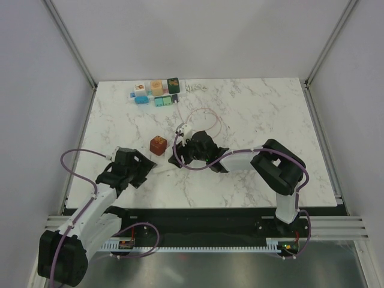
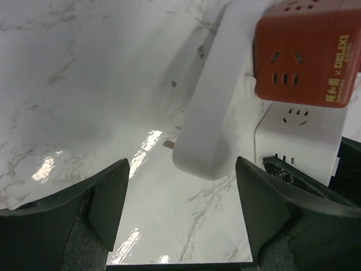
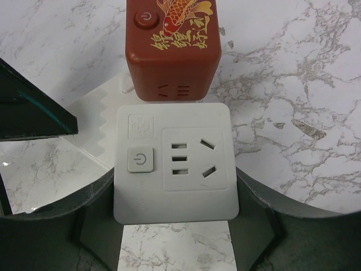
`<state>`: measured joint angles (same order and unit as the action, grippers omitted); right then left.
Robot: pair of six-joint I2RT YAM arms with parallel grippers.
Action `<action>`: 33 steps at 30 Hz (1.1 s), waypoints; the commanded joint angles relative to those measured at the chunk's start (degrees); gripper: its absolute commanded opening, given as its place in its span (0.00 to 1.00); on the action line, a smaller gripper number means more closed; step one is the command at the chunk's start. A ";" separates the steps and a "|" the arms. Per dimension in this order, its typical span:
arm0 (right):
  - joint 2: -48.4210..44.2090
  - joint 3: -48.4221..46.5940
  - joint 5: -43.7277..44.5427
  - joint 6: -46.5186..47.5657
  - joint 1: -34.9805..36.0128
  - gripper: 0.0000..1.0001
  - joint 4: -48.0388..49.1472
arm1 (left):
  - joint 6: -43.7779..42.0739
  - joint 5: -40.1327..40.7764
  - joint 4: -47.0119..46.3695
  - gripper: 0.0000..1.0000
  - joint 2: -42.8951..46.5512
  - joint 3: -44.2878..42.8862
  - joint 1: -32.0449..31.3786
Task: Pull the plug off the socket
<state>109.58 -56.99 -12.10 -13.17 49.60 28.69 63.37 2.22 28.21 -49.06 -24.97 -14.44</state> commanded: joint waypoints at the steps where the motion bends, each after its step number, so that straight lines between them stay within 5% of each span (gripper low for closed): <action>1: -2.35 -0.31 -3.72 -1.86 -0.47 0.00 5.76 | -3.96 -3.36 -14.66 0.83 2.04 3.43 0.46; 11: -1.30 -1.37 -5.83 -2.56 -0.56 0.00 5.77 | -5.80 -4.85 -21.35 0.73 0.28 7.74 0.55; 26: -0.60 -2.25 -6.18 -2.83 -0.56 0.00 4.98 | -4.58 -5.65 -17.22 0.49 4.23 7.48 0.64; 28: -0.51 -2.42 -5.92 -2.74 -0.56 0.00 4.80 | -4.31 -5.73 -17.40 0.32 4.50 7.57 0.64; 30: -0.42 -2.42 -5.92 -2.92 -0.56 0.00 4.80 | -3.70 -5.47 -17.40 0.02 4.32 7.48 0.55; 33: -0.33 -2.34 -5.83 -3.88 -0.56 0.00 5.58 | -0.99 -4.94 -16.60 0.02 4.41 8.01 0.64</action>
<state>109.58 -56.93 -16.27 -16.53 48.86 28.67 60.16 -2.09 11.97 -45.34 -17.30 -13.87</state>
